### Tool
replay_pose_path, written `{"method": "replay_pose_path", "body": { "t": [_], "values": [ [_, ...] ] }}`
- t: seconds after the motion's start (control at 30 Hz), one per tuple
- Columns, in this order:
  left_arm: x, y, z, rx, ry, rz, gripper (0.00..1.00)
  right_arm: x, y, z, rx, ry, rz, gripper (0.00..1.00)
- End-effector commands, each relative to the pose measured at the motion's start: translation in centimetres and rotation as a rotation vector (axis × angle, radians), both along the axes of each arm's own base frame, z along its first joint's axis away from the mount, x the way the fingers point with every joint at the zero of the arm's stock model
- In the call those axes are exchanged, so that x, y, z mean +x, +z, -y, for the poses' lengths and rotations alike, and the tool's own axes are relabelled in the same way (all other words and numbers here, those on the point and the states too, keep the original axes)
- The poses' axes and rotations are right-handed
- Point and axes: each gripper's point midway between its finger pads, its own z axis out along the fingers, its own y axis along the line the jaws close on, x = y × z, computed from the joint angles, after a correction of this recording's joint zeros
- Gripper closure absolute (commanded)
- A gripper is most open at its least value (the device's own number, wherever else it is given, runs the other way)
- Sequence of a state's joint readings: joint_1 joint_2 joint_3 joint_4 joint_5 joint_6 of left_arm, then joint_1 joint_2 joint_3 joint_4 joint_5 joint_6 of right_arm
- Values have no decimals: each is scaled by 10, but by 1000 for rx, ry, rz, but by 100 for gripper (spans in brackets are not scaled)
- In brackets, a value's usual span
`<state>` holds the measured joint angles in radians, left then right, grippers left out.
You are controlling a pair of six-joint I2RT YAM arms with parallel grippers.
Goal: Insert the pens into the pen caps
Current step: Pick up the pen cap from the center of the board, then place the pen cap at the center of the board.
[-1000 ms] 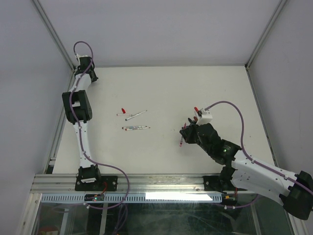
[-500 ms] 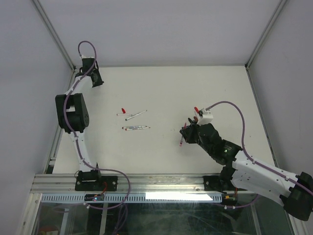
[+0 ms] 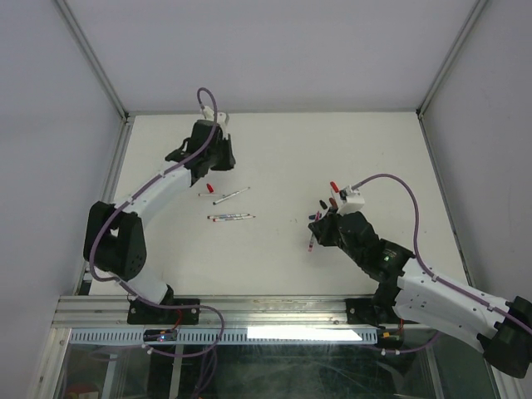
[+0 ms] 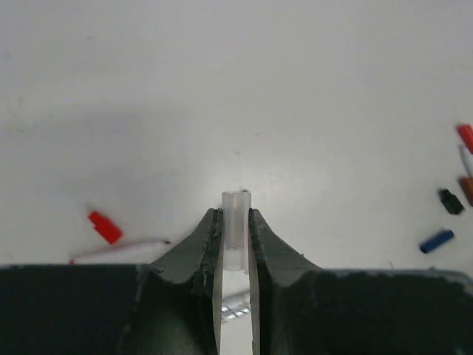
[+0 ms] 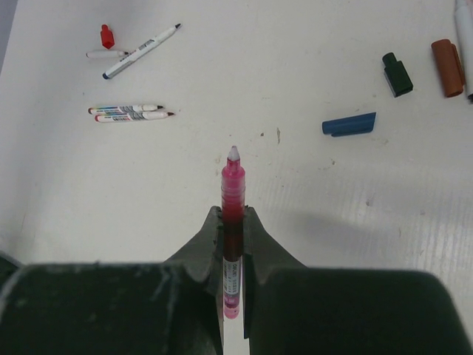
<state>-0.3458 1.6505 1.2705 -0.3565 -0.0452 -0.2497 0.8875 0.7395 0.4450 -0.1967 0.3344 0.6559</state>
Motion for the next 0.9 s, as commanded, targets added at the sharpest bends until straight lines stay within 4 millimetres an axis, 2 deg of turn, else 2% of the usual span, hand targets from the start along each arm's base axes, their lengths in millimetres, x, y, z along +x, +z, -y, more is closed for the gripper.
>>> {"method": "replay_pose_path", "body": {
  "t": [0.0, 0.07, 0.2, 0.3, 0.4, 0.5, 0.63, 0.87],
  "values": [
    [-54, 31, 61, -109, -139, 47, 92, 10, 29, 2, 37, -49, 51, 100],
    [-88, 25, 92, -126, -204, 20, 92, 11, 30, 7, 31, -71, 58, 100],
    [-143, 4, 137, -134, -288, -37, 92, 14, 35, 17, 14, -113, 72, 100],
    [-175, -17, 167, -143, -344, -83, 91, 11, 36, 24, -8, -126, 64, 100],
    [-197, -38, 188, -122, -389, -112, 91, 8, 40, 30, -14, -139, 61, 100],
    [-208, -58, 197, -91, -414, -132, 90, 6, 40, 36, -12, -157, 55, 100],
    [-211, -78, 202, -53, -442, -156, 89, 4, 37, 38, 3, -172, 43, 100],
    [-214, -93, 205, -12, -480, -173, 85, 4, 33, 35, -8, -166, 27, 100]
  ]
}}
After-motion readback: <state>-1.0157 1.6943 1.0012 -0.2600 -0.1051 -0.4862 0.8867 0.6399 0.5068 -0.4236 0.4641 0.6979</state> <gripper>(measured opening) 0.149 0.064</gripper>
